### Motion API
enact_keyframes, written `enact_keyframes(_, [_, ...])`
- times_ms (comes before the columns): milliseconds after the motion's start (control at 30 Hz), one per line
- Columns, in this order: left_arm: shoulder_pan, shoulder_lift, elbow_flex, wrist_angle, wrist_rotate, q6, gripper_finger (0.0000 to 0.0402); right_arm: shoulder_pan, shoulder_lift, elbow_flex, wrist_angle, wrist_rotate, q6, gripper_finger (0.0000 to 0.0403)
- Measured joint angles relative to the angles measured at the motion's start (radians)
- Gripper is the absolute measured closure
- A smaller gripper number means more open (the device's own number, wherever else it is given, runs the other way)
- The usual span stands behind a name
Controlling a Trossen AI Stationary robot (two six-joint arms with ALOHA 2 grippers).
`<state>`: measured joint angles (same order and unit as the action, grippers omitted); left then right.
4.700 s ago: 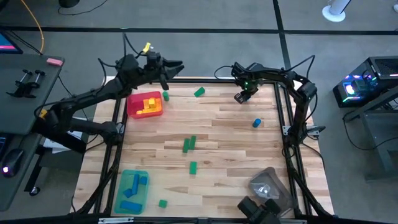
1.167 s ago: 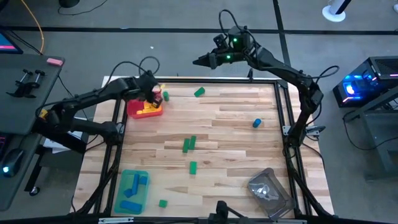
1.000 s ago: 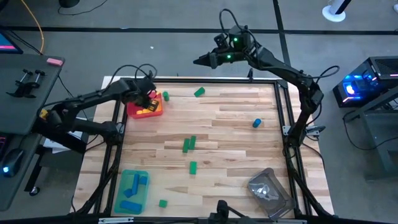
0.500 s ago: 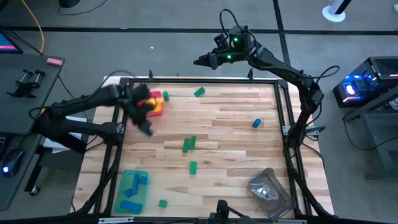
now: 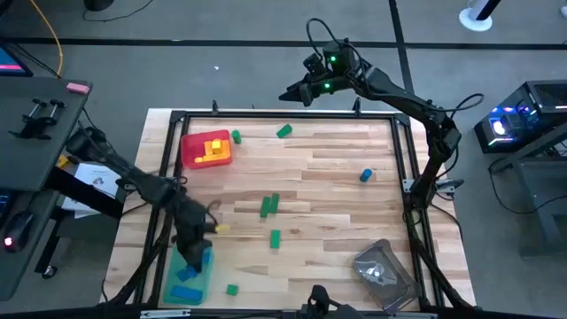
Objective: Sort blocks
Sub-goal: Put the blue block into the green bin, then put the green block into the black bin
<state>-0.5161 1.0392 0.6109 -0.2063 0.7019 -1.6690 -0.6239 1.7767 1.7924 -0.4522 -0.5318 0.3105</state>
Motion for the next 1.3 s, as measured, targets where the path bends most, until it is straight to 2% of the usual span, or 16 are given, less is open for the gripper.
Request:
enact_keyframes(67, [-0.07, 0.054, -0.005, 0.035, -0.021, -0.05, 0.0292, 0.0, 0.0, 0.0, 0.001, 0.0, -0.005, 0.0217])
enact_keyframes(167, [-0.141, 0.125, -0.006, -0.026, -0.031, -0.055, 0.0291, 0.0, 0.0, 0.0, 0.006, 0.001, -0.005, 0.0217])
enact_keyframes(333, [-0.172, 0.192, -0.008, -0.14, -0.087, -0.074, 0.0282, 0.0, 0.0, 0.0, 0.014, 0.004, -0.005, 0.0217])
enact_keyframes(433, [-0.167, 0.192, -0.006, -0.131, -0.115, -0.08, 0.0259, 0.0, 0.0, 0.0, 0.014, 0.004, -0.005, 0.0217])
enact_keyframes(600, [-0.165, 0.168, -0.006, -0.141, -0.096, -0.077, 0.0209, 0.0, 0.0, 0.0, 0.016, 0.004, -0.005, 0.0217])
enact_keyframes(833, [-0.149, 0.103, -0.006, -0.153, -0.088, 0.015, 0.0166, 0.0, 0.0, 0.0, 0.017, 0.004, -0.019, 0.0217])
enact_keyframes(933, [-0.075, 0.052, -0.006, -0.191, -0.086, 0.089, 0.0162, -0.001, -0.001, 0.0, 0.042, -0.022, -0.056, 0.0217])
enact_keyframes(1000, [0.011, 0.011, -0.006, -0.207, -0.086, 0.167, 0.0162, -0.006, -0.011, 0.0, 0.069, -0.063, -0.06, 0.0217])
enact_keyframes(1133, [0.243, -0.055, -0.006, -0.199, -0.088, 0.357, 0.0165, -0.016, -0.059, 0.001, 0.069, -0.101, -0.061, 0.0217])
enact_keyframes(1300, [0.544, -0.06, -0.005, -0.189, -0.099, 0.621, 0.017, -0.026, -0.11, 0.001, -0.101, -0.089, -0.103, 0.0217])
